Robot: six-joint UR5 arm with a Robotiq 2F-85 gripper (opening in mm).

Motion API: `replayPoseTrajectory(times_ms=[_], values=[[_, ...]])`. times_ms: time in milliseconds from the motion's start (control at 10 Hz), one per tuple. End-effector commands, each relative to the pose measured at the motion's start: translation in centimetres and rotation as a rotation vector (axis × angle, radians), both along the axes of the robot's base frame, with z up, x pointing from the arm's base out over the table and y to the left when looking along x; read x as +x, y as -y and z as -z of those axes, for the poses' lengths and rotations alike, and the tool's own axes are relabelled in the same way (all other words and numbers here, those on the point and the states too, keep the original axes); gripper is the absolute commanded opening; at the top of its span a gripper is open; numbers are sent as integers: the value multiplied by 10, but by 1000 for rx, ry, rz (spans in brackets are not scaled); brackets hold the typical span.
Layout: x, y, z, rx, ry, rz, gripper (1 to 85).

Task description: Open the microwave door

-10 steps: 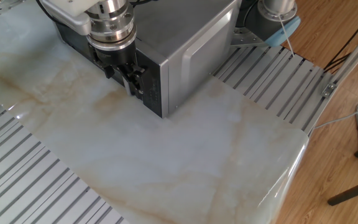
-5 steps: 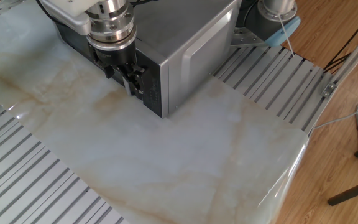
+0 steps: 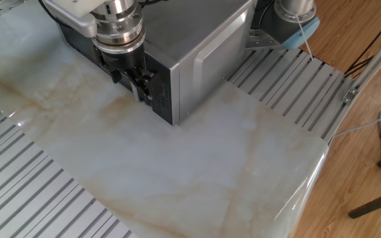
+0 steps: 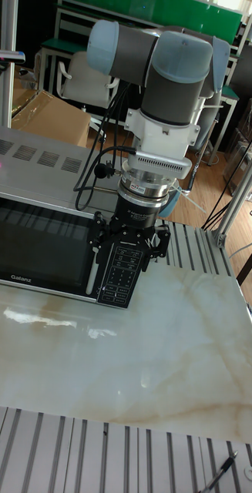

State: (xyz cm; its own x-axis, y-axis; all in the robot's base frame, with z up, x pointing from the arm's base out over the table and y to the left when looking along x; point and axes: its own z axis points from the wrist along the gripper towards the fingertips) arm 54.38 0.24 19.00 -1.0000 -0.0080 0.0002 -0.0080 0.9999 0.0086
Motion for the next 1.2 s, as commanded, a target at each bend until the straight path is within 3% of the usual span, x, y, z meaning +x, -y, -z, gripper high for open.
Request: replayPoseTrajectory(times_ms=[0,500,900,1000,1100], values=[[38,1,-3,-16,148,-49,363],[38,1,-2,-18,145,-58,357],[28,3,-2,-31,111,-68,357],[27,12,-2,-59,110,-66,353],[29,6,1,-32,114,-47,350]])
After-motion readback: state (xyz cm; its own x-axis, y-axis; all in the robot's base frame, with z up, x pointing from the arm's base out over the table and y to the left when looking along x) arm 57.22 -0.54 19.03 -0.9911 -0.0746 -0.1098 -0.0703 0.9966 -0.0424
